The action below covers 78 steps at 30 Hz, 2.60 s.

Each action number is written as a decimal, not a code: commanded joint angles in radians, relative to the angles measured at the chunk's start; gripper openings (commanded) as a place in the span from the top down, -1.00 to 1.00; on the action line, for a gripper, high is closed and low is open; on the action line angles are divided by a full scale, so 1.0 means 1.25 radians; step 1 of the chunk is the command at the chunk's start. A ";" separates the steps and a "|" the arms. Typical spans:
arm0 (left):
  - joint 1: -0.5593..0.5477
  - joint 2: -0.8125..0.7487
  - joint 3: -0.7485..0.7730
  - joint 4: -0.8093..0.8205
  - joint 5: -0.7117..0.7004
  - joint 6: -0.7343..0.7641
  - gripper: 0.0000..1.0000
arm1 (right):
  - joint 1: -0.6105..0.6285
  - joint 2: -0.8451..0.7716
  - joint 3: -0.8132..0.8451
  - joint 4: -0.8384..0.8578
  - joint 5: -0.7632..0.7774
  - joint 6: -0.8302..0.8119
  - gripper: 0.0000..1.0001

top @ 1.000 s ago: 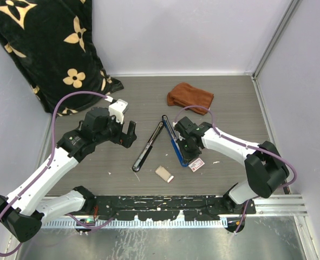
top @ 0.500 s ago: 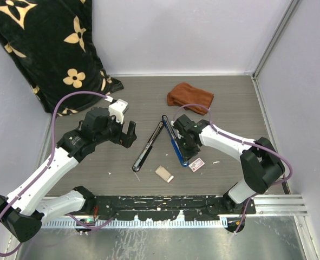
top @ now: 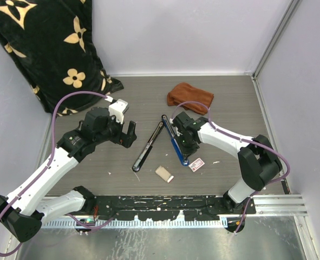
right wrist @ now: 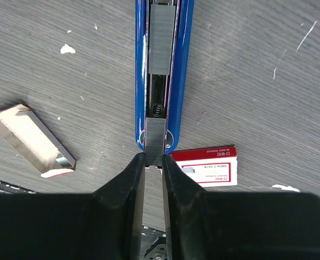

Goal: Load the staples into the stapler
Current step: Install the staple into the stapler, then close the stapler at the center of the board.

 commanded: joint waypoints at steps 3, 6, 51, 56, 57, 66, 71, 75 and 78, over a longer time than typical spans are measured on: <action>-0.002 -0.005 0.006 0.031 0.002 0.000 -1.00 | -0.006 0.005 0.038 0.004 0.023 -0.025 0.56; -0.003 -0.004 0.005 0.031 0.002 0.000 -1.00 | -0.007 0.004 0.039 0.002 0.023 -0.027 0.51; 0.010 0.258 0.077 0.095 0.027 -0.127 -0.96 | -0.008 -0.426 -0.259 0.378 0.118 0.198 -0.16; -0.018 0.390 0.082 0.201 0.051 -0.133 -0.92 | -0.007 -0.497 -0.320 0.413 0.121 0.218 -0.22; -0.019 0.421 0.088 0.216 0.050 -0.131 -0.91 | -0.007 -0.512 -0.332 0.417 0.117 0.219 -0.23; -0.025 0.626 0.151 0.323 0.043 -0.086 -0.85 | -0.008 -0.611 -0.405 0.430 0.095 0.226 -0.25; -0.029 0.687 0.172 0.336 0.029 -0.045 -0.77 | -0.007 -0.603 -0.406 0.432 0.104 0.207 -0.26; -0.036 0.707 0.172 0.344 0.029 -0.021 -0.32 | -0.007 -0.583 -0.397 0.441 0.106 0.200 -0.26; -0.046 0.713 0.168 0.348 0.012 -0.009 -0.25 | -0.007 -0.565 -0.392 0.449 0.104 0.197 -0.27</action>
